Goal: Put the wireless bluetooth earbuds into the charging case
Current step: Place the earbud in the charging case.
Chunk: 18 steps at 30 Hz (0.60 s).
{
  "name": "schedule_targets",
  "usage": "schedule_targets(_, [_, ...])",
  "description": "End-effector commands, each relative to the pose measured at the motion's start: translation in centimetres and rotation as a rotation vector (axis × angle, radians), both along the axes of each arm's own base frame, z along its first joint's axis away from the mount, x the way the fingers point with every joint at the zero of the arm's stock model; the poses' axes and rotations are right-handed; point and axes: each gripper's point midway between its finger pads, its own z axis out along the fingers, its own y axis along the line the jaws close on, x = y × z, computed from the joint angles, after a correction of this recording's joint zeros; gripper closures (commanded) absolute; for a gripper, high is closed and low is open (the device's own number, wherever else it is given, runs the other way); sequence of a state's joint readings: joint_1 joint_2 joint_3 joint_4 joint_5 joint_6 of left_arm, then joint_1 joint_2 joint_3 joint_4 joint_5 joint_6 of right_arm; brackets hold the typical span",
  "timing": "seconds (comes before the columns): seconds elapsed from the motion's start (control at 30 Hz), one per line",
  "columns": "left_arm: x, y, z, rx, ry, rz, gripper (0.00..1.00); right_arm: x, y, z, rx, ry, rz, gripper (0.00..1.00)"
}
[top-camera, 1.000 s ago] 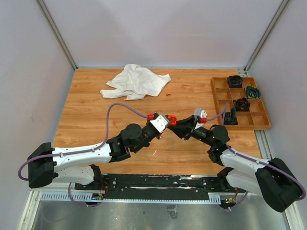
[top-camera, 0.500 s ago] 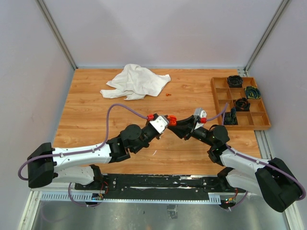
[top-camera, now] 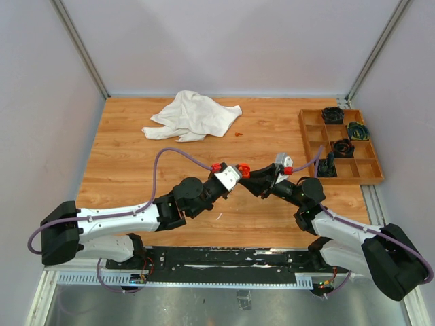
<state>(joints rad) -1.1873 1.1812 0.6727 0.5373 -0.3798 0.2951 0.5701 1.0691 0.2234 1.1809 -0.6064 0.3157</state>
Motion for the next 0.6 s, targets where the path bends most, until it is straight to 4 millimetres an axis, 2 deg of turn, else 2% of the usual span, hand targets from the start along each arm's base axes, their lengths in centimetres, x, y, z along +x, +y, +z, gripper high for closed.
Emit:
schedule_targets(0.0, [-1.06, -0.16, 0.72, -0.025, -0.011, -0.044, 0.77, 0.29, -0.23, 2.85, 0.054, -0.083, -0.01, 0.99])
schedule_targets(0.33, [-1.88, -0.35, -0.16, -0.018, 0.027, -0.088, 0.68, 0.27, -0.2, 2.75, 0.051, -0.079, -0.007, 0.99])
schedule_targets(0.57, [-1.75, -0.18, 0.62, -0.049, 0.047, -0.071, 0.6, 0.29, -0.18, 2.56, 0.046, -0.075, -0.006, 0.99])
